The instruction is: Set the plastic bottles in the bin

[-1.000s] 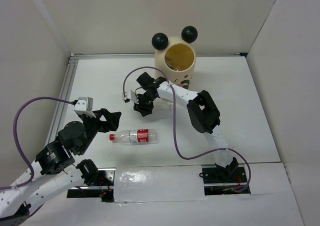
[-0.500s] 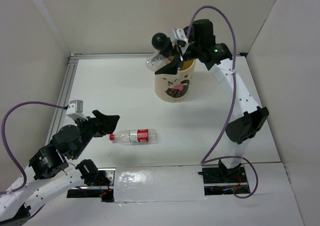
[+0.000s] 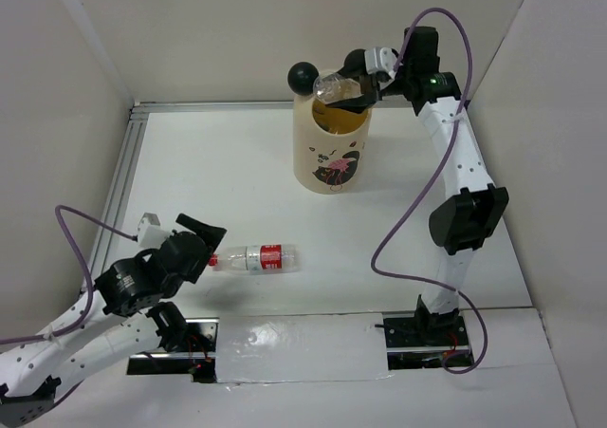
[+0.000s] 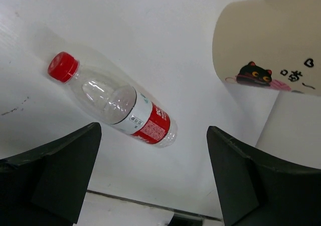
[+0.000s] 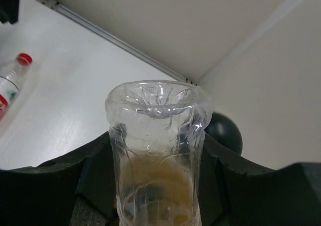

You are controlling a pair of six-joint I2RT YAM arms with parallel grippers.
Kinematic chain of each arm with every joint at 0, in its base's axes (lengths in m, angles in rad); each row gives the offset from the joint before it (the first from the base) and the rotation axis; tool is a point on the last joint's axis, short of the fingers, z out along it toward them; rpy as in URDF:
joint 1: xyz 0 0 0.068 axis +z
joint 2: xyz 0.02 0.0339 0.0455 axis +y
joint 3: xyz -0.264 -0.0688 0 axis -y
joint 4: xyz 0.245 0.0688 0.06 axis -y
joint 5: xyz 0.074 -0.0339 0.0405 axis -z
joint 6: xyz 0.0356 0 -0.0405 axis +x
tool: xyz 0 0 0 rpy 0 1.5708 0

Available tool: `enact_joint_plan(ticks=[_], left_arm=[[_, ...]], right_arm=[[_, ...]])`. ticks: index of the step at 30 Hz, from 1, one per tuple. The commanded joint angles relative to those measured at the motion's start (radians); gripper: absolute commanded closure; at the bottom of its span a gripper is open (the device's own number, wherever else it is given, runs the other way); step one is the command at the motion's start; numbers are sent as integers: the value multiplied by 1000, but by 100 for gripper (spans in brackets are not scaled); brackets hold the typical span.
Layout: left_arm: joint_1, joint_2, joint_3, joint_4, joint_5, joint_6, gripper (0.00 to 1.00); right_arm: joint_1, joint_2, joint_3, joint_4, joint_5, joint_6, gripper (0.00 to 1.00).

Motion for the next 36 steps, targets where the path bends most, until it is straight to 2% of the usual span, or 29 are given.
enact_joint_plan(ticks=[1, 3, 4, 5, 6, 14, 18, 20, 22, 27, 30, 32, 36], left_arm=[[-4, -15, -52, -50, -33, -206, 1], [-4, -40, -109, -50, -33, -306, 1], [-4, -40, -128, -50, -33, -323, 1], [-4, -52, -143, -41, -33, -344, 1], [-4, -52, -163, -41, -33, -380, 1], [-4, 74, -181, 4, -88, -446, 1], [16, 140, -209, 76, -88, -478, 1], [40, 176, -238, 126, -42, -457, 1], [98, 209, -267, 236, 45, -393, 1], [169, 301, -312, 487, 110, -311, 1], [228, 420, -323, 667, 182, -274, 1], [237, 498, -314, 715, 211, -247, 8], [226, 522, -301, 738, 234, -214, 34]], right_arm=[[-18, 56, 2, -19, -145, -130, 40], [-18, 79, -9, -95, -145, -211, 28], [-18, 79, -9, -109, -145, -225, 10], [-18, 79, -26, -129, -145, -248, 2], [-18, 79, -35, -129, -145, -248, 0], [-37, -34, -79, -209, -145, -243, 0], [-76, -138, -212, -214, -145, -243, 0], [-111, -204, -318, -203, -145, -234, 0], [-148, -261, -409, -213, -145, -234, 0], [-209, -323, -501, -238, -145, -254, 0], [-244, -372, -570, -247, -145, -254, 0], [-272, -408, -614, -247, -145, -234, 0], [-306, -461, -673, -247, -145, -208, 0]])
